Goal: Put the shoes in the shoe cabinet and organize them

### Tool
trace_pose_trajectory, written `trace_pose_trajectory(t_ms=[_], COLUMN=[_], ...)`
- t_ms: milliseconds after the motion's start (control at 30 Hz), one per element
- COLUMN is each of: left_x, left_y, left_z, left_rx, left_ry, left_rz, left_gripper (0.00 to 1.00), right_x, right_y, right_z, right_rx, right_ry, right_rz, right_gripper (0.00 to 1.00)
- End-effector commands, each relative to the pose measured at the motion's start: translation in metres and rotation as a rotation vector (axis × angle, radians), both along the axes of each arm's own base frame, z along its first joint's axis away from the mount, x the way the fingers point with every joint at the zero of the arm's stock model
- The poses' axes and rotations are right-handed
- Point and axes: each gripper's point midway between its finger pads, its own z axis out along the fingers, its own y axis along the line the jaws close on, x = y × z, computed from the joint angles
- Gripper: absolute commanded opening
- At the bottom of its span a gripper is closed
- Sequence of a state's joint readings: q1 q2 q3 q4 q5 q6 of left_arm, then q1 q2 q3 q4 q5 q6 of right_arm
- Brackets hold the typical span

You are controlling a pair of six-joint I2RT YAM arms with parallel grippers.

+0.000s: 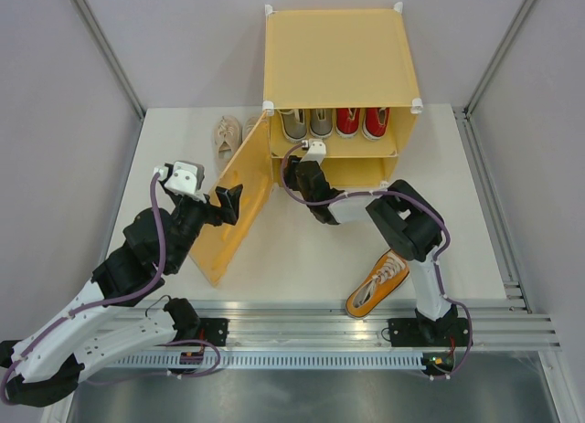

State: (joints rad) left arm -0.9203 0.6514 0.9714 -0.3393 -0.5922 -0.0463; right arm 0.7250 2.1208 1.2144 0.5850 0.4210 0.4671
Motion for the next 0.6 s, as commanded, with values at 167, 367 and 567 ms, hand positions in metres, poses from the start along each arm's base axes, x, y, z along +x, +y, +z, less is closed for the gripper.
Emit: trace_pose_trajectory(t_ms=[167, 367, 567], left_x=[-0.005, -0.005, -0.004], left_y=[0.000, -0.001, -0.002], left_z=[0.006, 0.005, 0.004], left_rx=[-0.040, -0.036, -0.035], left_ry=[0.014, 0.016, 0.019], left_rz=[-0.021, -0.022, -0.025], left_gripper=[0.91, 0.91, 0.91], right_x=[-0.002, 0.009, 0.021], right_y=[0.013, 0.021, 0.022], right_z=[-0.004, 0.008, 0.023], right_rx=[0.058, 0.088, 0.120], right_ry=[0.027, 0.006, -0.026], right_rz=[0.024, 0.021, 0.006], right_gripper=[0.35, 0.11, 0.01])
